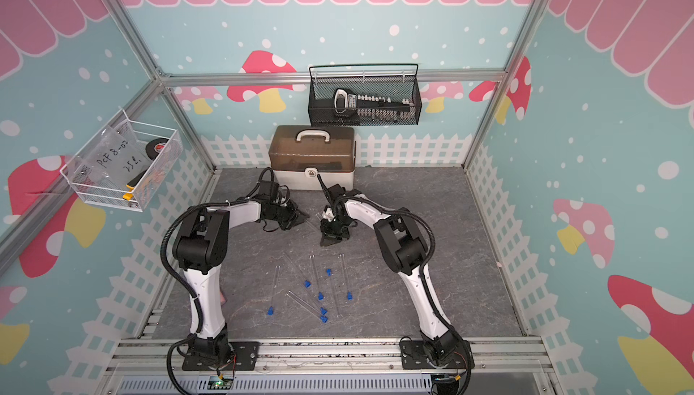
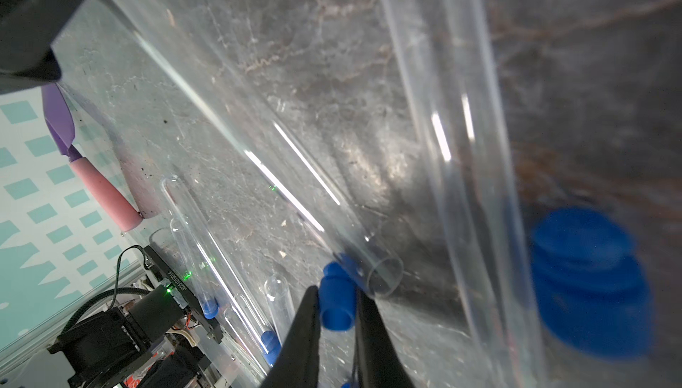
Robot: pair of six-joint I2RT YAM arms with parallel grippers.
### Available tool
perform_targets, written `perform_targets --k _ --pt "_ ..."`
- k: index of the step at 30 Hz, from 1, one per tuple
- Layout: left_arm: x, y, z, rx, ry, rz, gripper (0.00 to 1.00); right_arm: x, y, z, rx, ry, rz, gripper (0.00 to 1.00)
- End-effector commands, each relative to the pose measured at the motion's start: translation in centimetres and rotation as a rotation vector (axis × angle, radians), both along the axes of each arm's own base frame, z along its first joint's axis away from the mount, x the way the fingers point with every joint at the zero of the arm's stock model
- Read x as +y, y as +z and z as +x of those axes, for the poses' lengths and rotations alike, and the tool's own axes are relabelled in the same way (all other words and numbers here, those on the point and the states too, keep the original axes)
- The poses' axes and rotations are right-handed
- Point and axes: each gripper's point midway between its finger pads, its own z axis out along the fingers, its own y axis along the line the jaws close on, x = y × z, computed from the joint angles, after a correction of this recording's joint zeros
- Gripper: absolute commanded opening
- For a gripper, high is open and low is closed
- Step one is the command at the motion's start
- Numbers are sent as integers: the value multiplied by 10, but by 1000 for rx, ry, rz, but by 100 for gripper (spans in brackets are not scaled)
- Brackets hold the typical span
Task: Remove stoppers from test tubes
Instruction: Place the stopper at the center of the board.
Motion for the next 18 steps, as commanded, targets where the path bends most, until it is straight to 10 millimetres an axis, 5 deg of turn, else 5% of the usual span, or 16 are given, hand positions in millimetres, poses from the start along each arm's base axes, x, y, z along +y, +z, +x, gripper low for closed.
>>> perform_targets --k 1,7,18 --pt "5 -36 -17 110 -1 66 3 -1 -6 -3 14 9 -32 27" --pt "5 -37 -17 115 -4 68 7 0 -2 0 3 5 -29 35" --pt "5 -34 -10 110 -10 81 29 0 20 7 -55 2 -20 37"
